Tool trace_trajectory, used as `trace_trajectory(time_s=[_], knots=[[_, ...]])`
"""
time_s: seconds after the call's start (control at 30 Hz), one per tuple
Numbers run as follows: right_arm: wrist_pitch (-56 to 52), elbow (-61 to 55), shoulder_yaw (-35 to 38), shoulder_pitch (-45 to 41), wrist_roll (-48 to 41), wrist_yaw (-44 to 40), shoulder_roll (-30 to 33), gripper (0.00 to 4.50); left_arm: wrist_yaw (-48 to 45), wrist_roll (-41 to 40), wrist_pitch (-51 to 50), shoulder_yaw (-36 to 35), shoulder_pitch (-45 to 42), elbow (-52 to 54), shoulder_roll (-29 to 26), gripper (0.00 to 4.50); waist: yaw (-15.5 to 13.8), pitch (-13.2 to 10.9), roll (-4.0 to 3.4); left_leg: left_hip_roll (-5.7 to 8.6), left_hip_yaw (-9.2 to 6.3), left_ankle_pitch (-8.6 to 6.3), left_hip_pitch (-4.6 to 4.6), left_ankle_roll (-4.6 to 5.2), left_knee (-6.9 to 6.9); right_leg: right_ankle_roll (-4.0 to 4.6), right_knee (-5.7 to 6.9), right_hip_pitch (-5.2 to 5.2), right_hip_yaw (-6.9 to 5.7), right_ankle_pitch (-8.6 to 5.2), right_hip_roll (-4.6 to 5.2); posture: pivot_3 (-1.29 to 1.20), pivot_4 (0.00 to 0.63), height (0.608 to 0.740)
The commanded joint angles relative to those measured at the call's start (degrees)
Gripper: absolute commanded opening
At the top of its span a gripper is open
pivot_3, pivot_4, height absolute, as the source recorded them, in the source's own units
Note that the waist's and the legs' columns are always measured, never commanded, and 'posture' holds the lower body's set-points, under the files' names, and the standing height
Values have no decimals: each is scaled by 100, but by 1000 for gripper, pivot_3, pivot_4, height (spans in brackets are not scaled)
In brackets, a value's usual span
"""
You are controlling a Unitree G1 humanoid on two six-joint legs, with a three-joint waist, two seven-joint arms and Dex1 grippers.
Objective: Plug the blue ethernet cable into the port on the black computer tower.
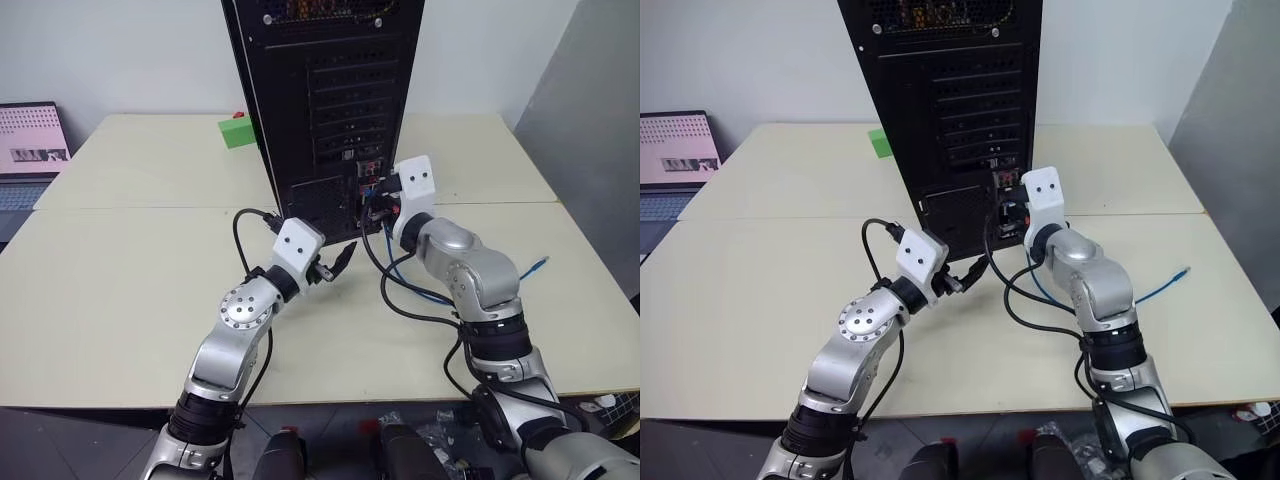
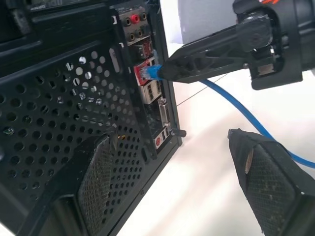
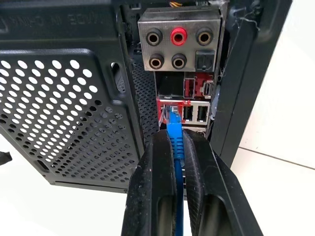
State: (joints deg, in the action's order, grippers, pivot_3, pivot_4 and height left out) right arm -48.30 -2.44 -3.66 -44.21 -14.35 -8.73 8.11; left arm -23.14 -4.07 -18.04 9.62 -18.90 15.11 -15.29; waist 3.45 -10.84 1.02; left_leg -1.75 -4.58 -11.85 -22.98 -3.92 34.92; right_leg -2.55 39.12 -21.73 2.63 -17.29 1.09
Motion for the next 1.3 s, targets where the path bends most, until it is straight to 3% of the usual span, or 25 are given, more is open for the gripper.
trace_trajectory(time_s=[0.03, 0.5, 0.7, 1.3], knots=[[78, 0, 240, -603, -6, -1, 3, 0, 30, 75, 177, 29, -105, 34, 61, 3795, 4, 0, 0, 0, 0, 0, 0, 0, 0, 0, 0, 0, 1, 0, 0, 0, 150, 740], [90, 345, 278, -882, 3, -6, -99, 0, 12, 135, 209, 39, -90, 30, 120, 3795, 40, 0, 0, -1, 3, 0, -1, 0, -1, 0, 2, -6, 6, 1, -2, 0, 150, 740], [91, 455, 71, -1007, 46, -396, 116, 0, -3, 169, 241, 50, -109, 32, 129, 3795, 54, -1, -1, -1, 3, 0, -1, 0, -1, 0, 2, -6, 6, 1, -2, 0, 150, 740], [-334, 402, 491, -1326, -218, -314, -219, 0, -6, 212, 219, 65, -156, 41, 157, 3795, 135, -2, -2, -2, 7, 0, -17, 0, -5, 0, 9, -31, 13, 1, -3, 0, 150, 740]])
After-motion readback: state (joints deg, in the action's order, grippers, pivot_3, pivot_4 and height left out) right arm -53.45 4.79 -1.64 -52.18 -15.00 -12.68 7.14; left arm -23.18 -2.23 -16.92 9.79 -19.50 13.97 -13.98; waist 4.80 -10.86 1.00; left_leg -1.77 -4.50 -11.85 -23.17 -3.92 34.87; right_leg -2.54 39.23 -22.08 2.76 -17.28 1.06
